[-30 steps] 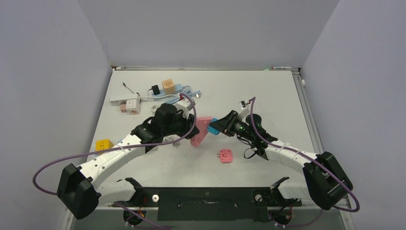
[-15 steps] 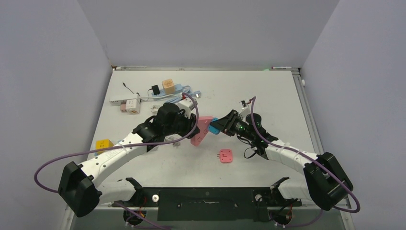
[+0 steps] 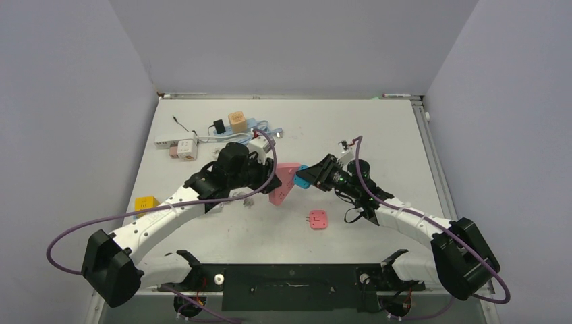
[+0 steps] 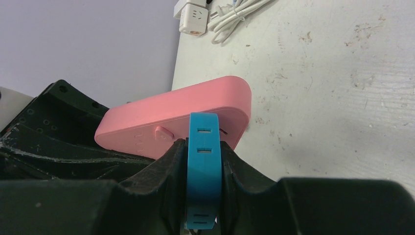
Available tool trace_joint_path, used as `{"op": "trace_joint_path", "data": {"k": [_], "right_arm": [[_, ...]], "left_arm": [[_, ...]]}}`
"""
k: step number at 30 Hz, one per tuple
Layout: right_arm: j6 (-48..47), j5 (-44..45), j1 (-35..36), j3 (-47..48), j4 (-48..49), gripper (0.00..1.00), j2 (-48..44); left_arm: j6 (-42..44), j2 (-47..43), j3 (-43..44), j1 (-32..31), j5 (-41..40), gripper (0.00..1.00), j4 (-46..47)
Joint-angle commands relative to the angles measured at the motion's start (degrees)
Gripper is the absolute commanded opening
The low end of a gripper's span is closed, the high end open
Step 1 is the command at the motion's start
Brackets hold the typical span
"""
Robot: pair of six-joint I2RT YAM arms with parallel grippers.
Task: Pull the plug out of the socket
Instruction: Remove the plug from the socket.
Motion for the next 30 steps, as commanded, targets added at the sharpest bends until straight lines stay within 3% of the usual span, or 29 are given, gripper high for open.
{"op": "trace_joint_path", "data": {"k": [1,16,30], "right_arm": [[-2.68,1.76,-1.16,0.27,0.86,0.05,-2.22],[-5.23,-0.50,-3.71,-3.73,-0.08,0.05,-0.47],[-4.51,-1.39,-5.25,-4.83,0.93,0.05,-2.10]], "left_arm": [[-2.38,-2.94,-0.58,5.11,2.41,0.00,3.94],[-5.82,-5.09,-2.67,10.60,13.50,0.00,10.87],[-6.43,-5.06,-3.25,11.36,12.36,0.00,11.17]]}}
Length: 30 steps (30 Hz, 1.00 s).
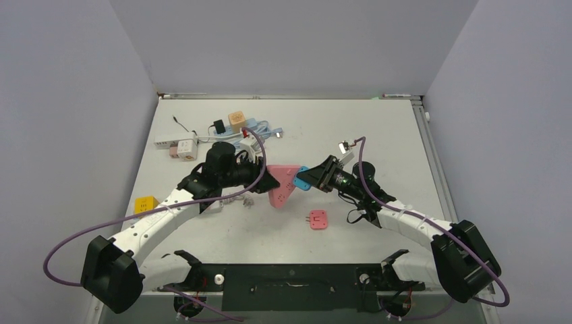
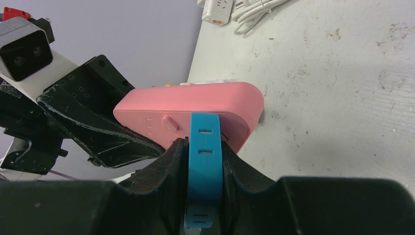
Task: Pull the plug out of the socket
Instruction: Remove the plug from the socket.
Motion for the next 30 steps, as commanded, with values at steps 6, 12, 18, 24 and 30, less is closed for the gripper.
{"op": "trace_joint_path", "data": {"k": [6,12,18,24,30], "right_arm": [[-3.37,4.36,-3.39,-1.05,-3.81,0.05,-1.38],[-2.40,4.06,-3.30,-0.09,-2.42,0.05,-1.29],[-1.21,3.50,-3.13,0.64,-1.01,0.05,-1.30],[-0.73,3.38,-3.13,1.53,-1.33,0.05,-2.47],[-0.47,3.47,-3.13,2.42,-2.05,0.05,-3.56]], "left_arm": [[-0.37,-1.60,2.15,2.94,-6.92,0.00,2.95],[3.00,-1.08,3.49,-1.37,-13.80,0.00,-0.98],[6.21,-0.38,4.92,-6.42,-21.36,0.00,-4.90],[6.57,1.08,5.90,-6.94,-23.76,0.00,-6.74],[7.54,1.84,6.71,-7.87,-27.14,0.00,-8.65]]}}
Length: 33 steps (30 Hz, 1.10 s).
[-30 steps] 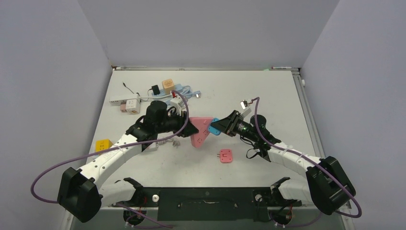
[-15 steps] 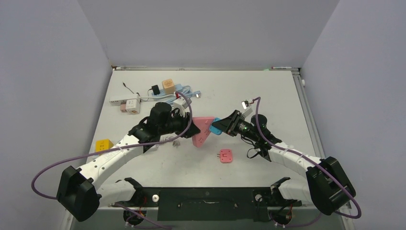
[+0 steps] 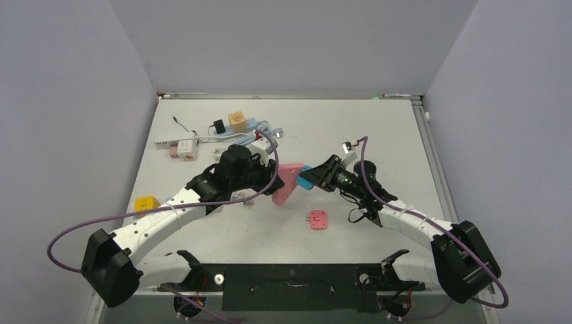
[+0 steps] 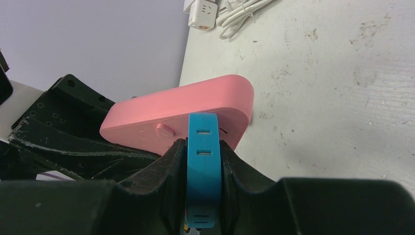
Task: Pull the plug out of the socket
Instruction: Remove the plug from the socket, then place the plug at the corner of the board.
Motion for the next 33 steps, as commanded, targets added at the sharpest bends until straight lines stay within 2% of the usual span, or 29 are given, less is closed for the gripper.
{"op": "trace_joint_path", "data": {"k": [1,17,23,27,31,33], "right_arm": [[-0.94,2.77,-1.64,2.46,0.14,0.05,-3.23],[-0.55,3.34,-1.64,3.14,-1.10,0.05,-5.99],[-0.76,3.40,-1.64,2.93,-1.65,0.05,-6.42],[-1.34,3.77,-1.64,2.91,-2.70,0.05,-6.72],[-5.71,5.22,-1.56,4.62,-9.58,0.05,-8.19],[-9.38,5.83,-1.35,5.96,-15.27,0.05,-9.39]], "left_arm": [[3.06,0.38,3.05,0.57,-12.33,0.00,-5.13],[2.56,2.94,4.69,0.58,-14.89,0.00,-8.31],[1.30,1.71,3.62,2.85,-10.84,0.00,-5.92],[-0.24,0.43,2.33,5.47,-4.89,0.00,-3.06],[-2.38,-2.62,0.94,10.75,1.03,0.00,0.92],[-2.86,-4.92,-0.03,13.38,1.48,0.00,2.58]]}}
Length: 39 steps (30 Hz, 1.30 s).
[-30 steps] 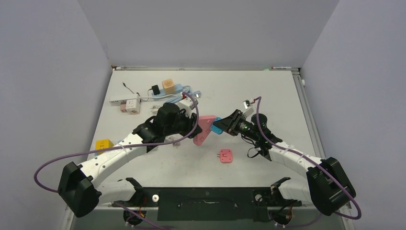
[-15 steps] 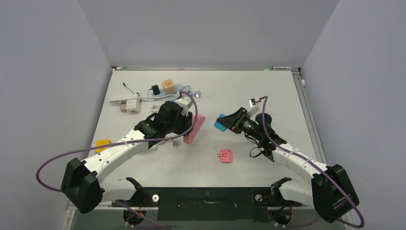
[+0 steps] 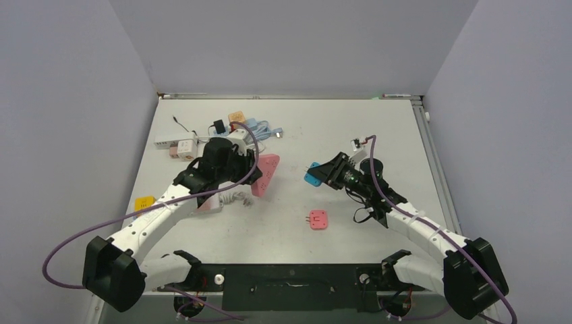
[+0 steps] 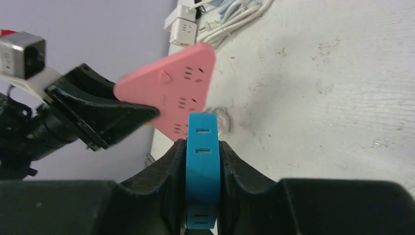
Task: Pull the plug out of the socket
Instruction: Place the plug at the corner of the board.
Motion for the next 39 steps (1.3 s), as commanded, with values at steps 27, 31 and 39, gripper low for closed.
{"op": "trace_joint_path", "data": {"k": [27,31,39], "right_arm": [[-4.59,13.64,28.61,-7.17,-16.70,0.13,-1.50],[-4.22,15.10,28.61,-7.81,-16.87,0.17,1.12],[-4.74,18.66,28.70,-7.54,-20.08,0.35,2.70]], "left_arm": [[-0.27,-11.50,-1.76,5.01,2.36,0.00,9.23],[-0.28,-10.98,-1.76,5.01,3.34,0.00,9.48],[-0.53,-10.49,-1.76,4.92,4.58,0.00,9.85]]}}
